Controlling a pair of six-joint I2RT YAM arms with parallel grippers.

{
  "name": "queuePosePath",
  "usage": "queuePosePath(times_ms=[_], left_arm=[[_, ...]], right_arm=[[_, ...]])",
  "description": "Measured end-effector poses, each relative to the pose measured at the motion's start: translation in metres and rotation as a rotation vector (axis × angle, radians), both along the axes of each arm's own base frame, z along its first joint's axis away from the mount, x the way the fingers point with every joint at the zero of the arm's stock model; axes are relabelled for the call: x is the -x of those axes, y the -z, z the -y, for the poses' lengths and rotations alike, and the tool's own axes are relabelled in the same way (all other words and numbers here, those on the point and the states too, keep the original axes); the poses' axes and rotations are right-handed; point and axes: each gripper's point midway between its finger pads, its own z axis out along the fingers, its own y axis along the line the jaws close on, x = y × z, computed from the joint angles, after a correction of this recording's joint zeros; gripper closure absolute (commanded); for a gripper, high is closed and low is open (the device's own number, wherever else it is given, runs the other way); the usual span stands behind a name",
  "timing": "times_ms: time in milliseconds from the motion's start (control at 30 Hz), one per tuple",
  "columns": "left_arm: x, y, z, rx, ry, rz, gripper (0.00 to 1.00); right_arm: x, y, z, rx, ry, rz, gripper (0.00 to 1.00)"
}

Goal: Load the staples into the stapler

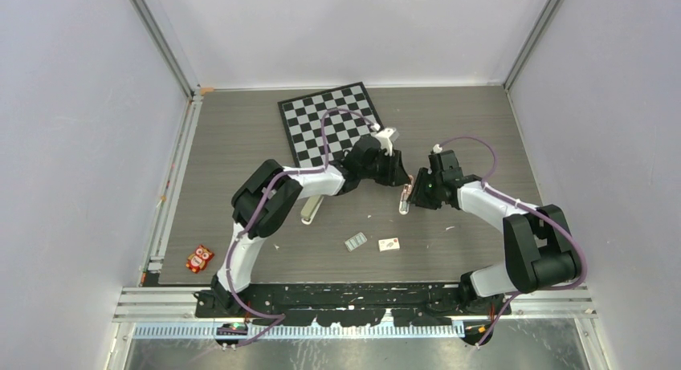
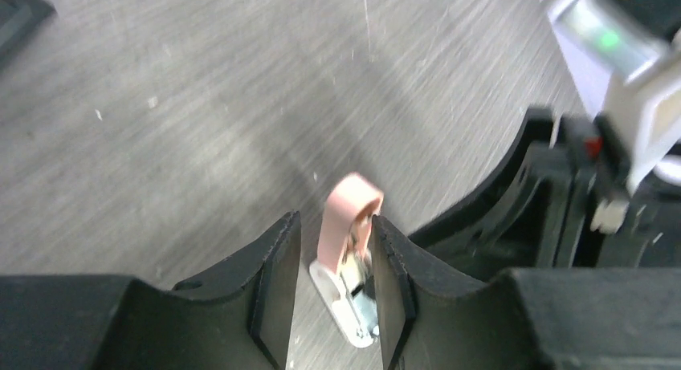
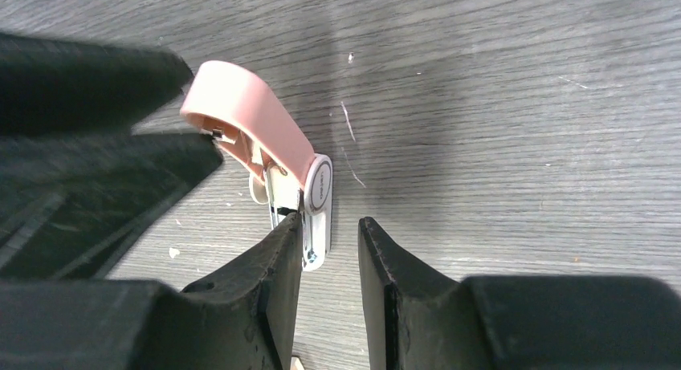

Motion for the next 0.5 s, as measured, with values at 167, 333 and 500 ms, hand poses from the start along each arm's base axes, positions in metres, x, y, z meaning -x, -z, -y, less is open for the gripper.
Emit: queuePosePath(times_ms=[167,333,500], left_arm=[[-0.019,-0.020,0.010,0.029,-0.022,0.037,0.61],[-0.020,-0.015,0.006,0.028,-0.034,0.032,0.59],[-0.027,-0.011,0.000,0.009,-0.055,0.017,0.60]], right_arm=[[-0.001,0.000,-0.001,-0.006,-0.002,0.003,0.64],[-0.001,0.000,-0.002,-0.011,-0.005,0.003,0.64],[-0.001,0.000,-0.003,-0.014,-0.008,0.003,0.64]])
